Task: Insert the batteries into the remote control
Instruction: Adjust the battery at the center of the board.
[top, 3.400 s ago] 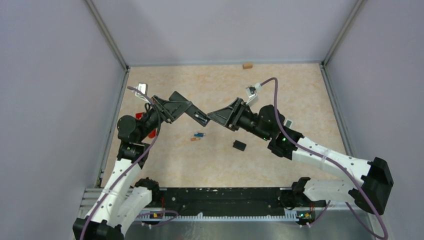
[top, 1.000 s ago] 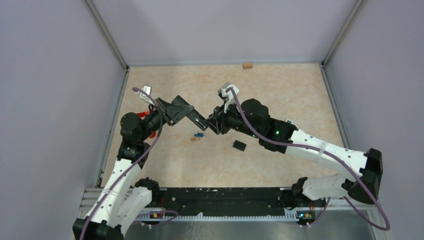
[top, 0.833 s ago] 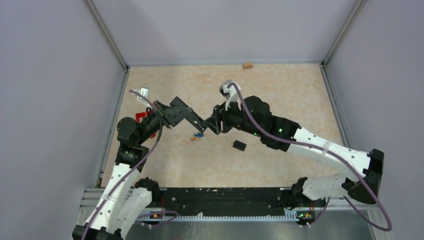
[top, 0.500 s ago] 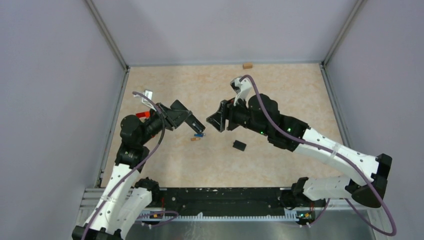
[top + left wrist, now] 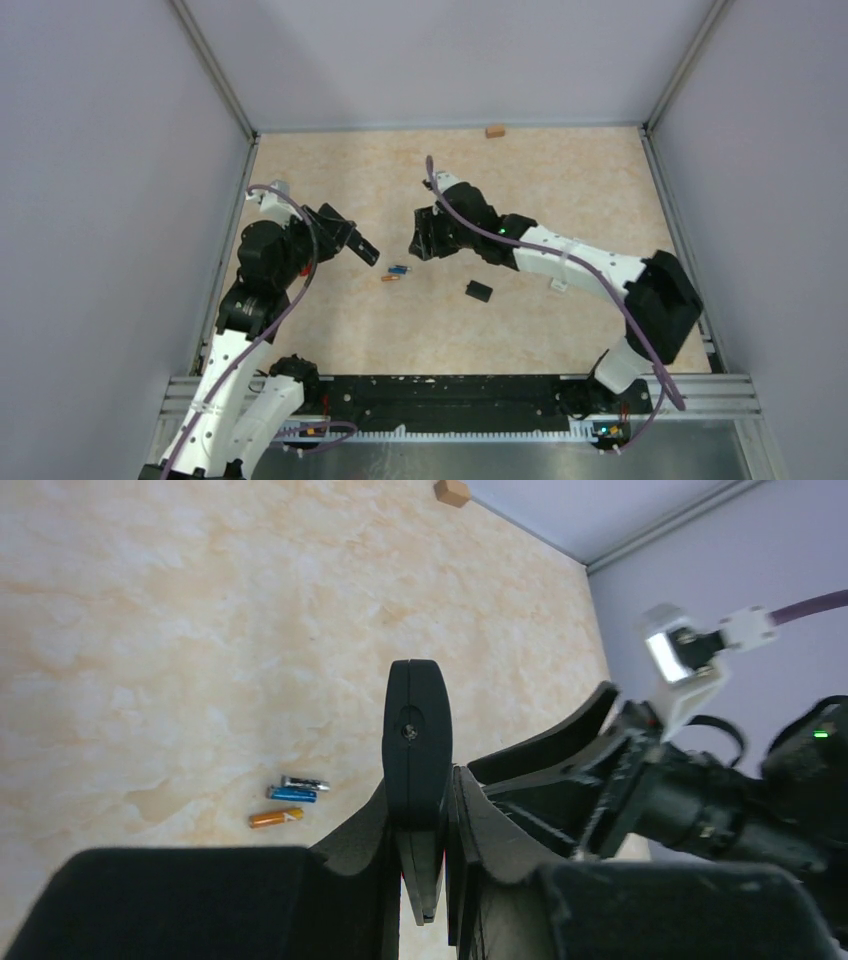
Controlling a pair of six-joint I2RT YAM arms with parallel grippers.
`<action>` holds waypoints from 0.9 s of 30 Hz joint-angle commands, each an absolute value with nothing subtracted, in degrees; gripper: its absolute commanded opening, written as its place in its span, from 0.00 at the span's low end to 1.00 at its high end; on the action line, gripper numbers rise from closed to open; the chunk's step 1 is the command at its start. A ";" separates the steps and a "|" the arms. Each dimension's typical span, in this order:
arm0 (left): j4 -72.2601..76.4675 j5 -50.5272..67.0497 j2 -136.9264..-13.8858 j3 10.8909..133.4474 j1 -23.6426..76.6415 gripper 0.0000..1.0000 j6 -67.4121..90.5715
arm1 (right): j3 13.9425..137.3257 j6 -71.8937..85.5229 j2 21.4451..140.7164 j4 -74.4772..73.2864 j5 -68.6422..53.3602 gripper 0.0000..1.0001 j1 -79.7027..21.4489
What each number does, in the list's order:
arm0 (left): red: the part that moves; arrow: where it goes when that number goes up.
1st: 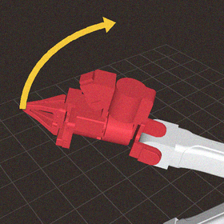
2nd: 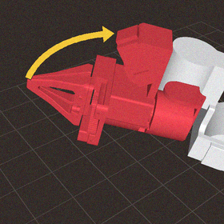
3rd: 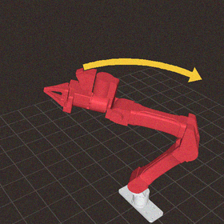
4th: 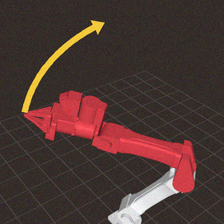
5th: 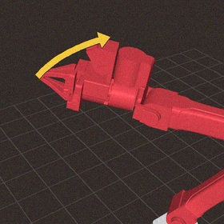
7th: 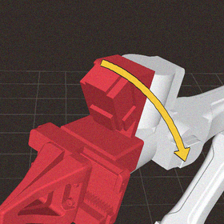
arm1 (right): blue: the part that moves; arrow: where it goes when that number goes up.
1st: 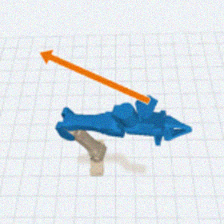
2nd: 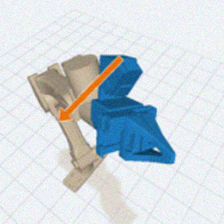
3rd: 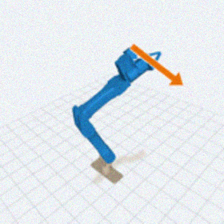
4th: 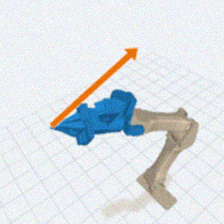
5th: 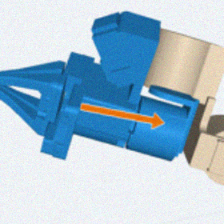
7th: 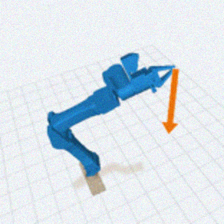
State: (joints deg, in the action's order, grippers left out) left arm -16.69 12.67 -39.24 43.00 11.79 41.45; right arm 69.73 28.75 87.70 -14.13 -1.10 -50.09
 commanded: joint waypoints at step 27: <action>-10.51 -11.22 -35.63 43.33 11.78 0.00 31.04 | 87.43 22.74 121.55 -4.77 -15.30 0.28 -53.31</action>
